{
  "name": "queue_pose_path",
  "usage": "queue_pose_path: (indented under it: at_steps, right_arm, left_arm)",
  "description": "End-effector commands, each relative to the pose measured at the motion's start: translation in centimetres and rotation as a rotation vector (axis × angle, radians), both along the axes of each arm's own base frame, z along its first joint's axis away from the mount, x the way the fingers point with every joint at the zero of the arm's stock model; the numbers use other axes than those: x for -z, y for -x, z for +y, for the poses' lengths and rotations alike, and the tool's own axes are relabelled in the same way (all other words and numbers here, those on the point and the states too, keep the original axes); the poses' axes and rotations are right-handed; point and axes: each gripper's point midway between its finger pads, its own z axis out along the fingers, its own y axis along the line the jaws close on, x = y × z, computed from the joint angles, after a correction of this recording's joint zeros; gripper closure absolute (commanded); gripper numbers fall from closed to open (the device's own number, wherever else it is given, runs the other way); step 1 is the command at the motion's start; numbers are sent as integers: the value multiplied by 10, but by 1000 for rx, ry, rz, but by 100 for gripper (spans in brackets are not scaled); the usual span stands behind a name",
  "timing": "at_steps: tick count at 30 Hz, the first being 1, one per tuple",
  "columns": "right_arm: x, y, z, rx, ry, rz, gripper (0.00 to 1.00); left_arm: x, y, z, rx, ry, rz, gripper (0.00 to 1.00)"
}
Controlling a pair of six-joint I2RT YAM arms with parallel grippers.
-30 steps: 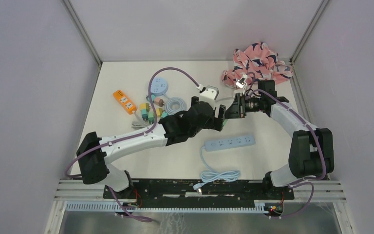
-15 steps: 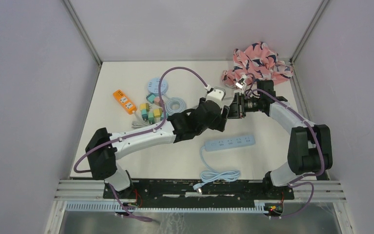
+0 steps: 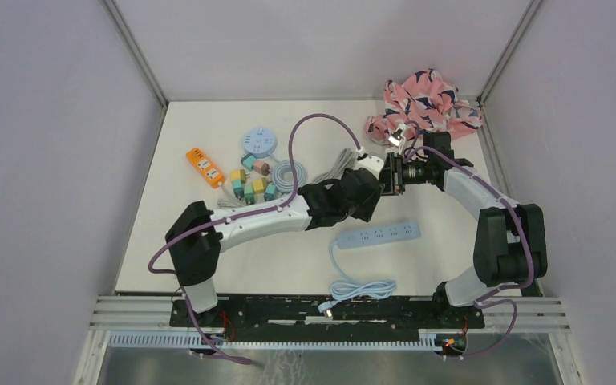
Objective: Pull the plug off the socket
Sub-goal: Place the plug at the center of the board.
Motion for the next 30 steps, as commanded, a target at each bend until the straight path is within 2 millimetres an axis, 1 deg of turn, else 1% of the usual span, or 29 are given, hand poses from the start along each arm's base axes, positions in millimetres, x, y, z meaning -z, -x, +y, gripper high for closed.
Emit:
queue_pose_path:
  at_steps: [1,2,4,6,8,10,12,13,14,16,19,21,22,23,24,25,26,30]
  right_arm:
    - [-17,-10,1,-5,-23,-55,97]
    - [-17,-10,1,-4,-23,-53,97]
    - [-16,-10,1,-5,-23,-51,95]
    - [-17,-10,1,-10,-24,-56,92]
    - [-18,-9,1,-19,-27,-66,89]
    - [-20,-7,1,-28,-26,-80,84]
    - [-21,-6,0,-35,-24,-92,74]
    - [-21,-5,0,-38,-22,-102,62]
    - [-22,-4,0,-44,-24,-108,53]
    - [-24,-3,0,-52,-30,-122,43]
    - [-25,-2,-1,-59,-32,-137,38]
    - [-26,-1,-2,-62,-29,-142,38]
    - [-27,-1,-3,-65,-27,-146,36]
    - [-27,-1,-4,-66,-25,-152,31]
    - [-28,-1,-5,-64,-23,-158,23]
    - [-28,-1,-6,-64,-21,-162,3]
    - [-28,-1,-7,-63,-20,-163,1]
    - [-27,-2,-9,-56,-14,-173,1]
  left_arm:
    - [-25,-13,-6,-7,-5,-84,46]
    - [-25,-14,-6,-8,-9,-88,53]
    - [-26,-15,-5,-8,-15,-94,71]
    - [-24,-15,-4,-8,-24,-95,85]
    - [-23,-15,-1,-10,-34,-99,95]
    - [-23,-15,4,-17,-41,-106,97]
    - [-24,-15,11,-28,-44,-115,97]
    - [-25,-14,13,-32,-43,-121,97]
    - [-29,-14,17,-37,-35,-132,97]
    - [-27,-13,25,-49,-31,-144,97]
    - [-29,-14,38,-81,-14,-164,97]
    - [-27,-14,50,-115,-9,-175,97]
    - [-26,-15,57,-133,-4,-181,97]
    - [-24,-16,65,-156,-6,-187,97]
    - [-24,-18,77,-201,-6,-198,97]
    - [-23,-22,89,-247,-9,-207,97]
    - [-21,-26,102,-290,-11,-208,97]
    - [-11,-44,151,-427,53,-150,97]
